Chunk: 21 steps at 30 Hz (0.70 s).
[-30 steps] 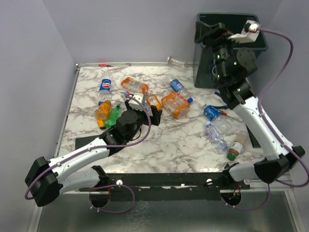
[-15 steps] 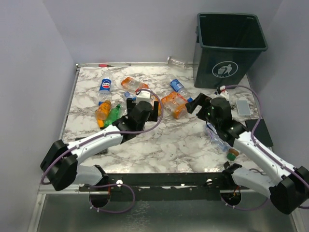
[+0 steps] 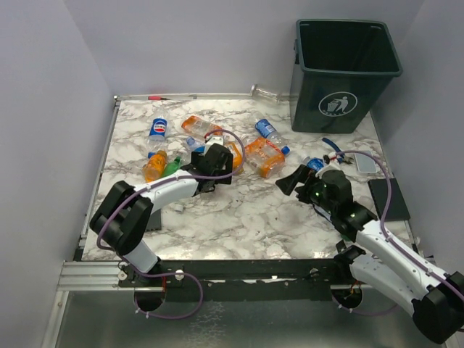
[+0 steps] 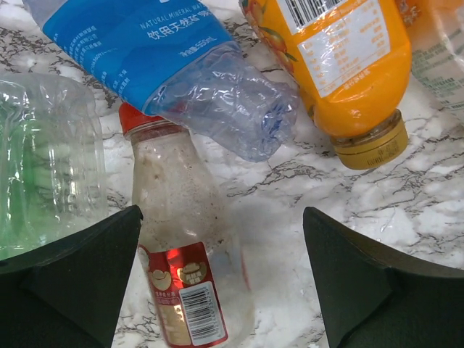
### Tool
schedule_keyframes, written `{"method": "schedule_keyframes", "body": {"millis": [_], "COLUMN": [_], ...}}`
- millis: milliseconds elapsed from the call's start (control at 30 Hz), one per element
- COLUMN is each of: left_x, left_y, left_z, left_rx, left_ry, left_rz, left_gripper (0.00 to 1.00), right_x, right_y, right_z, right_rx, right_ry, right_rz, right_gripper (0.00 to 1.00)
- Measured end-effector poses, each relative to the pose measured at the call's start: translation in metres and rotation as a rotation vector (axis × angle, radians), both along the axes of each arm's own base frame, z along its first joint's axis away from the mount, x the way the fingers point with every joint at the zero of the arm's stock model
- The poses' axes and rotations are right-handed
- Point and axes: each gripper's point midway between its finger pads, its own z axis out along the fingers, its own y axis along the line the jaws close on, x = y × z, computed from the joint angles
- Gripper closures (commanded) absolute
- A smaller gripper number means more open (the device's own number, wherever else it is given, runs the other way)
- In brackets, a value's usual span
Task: Put the plastic bottles in the bin
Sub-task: Pick up the plastic bottle at the center of the board.
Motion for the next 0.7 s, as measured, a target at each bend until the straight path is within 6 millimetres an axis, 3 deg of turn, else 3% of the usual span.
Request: {"method": "schedule_keyframes", "body": {"millis": [333, 700], "left_x": [-0.001, -0.007], "left_y": [0.013, 0.017], "left_z": [-0.013, -0.041], "left_rx": [0.046, 0.096], "left_ry": [0.049, 0.125], "left_rz": [0.088, 0.105], "left_gripper": [0.08, 0.37], "right_x": [-0.001, 0.0], "right_y": [-0.001, 0.0], "right_z": [0.007, 0.006], "right_rx": [0.011, 0.007], "right_ry": [-0.023, -0.018], "right_rz": [0.0, 0.0], "right_gripper": [0.0, 0.0]}}
